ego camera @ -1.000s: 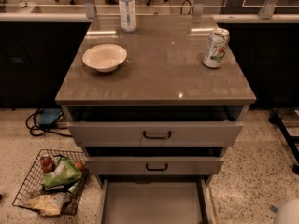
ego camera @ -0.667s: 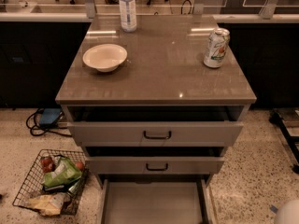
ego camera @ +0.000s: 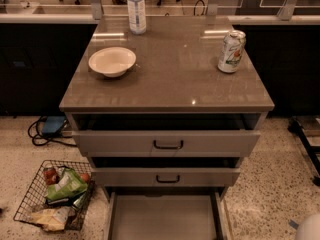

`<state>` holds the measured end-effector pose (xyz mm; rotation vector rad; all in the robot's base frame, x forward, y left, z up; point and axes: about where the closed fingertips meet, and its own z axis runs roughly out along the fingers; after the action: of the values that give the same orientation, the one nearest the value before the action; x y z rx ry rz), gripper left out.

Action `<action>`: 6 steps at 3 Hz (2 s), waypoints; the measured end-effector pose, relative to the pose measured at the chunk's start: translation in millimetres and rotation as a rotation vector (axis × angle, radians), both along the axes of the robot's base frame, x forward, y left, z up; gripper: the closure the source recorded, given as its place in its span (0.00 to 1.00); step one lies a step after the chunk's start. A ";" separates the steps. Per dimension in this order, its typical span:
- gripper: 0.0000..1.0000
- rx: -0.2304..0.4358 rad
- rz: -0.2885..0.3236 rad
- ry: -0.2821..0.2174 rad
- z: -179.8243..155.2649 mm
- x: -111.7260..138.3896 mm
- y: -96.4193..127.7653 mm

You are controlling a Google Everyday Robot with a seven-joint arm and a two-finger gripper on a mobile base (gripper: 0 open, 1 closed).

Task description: Close bottom drawer

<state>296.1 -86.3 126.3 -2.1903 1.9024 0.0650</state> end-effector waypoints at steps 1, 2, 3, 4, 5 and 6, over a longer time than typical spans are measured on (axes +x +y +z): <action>1.00 0.000 0.000 0.000 0.0 -0.1 -0.4; 1.00 -0.004 0.010 -0.019 -3.4 11.8 0.3; 1.00 0.002 0.020 -0.044 -6.8 24.7 -5.5; 1.00 0.002 0.020 -0.044 -6.8 24.7 -5.5; 1.00 0.018 0.028 -0.077 -10.8 44.5 -4.5; 1.00 0.018 0.028 -0.077 -10.8 44.4 -4.8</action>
Offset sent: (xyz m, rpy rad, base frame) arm 0.1331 0.0333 -0.0309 -0.0433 -0.2084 0.1065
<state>340.5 -91.1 115.5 -2.1753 1.8228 0.0025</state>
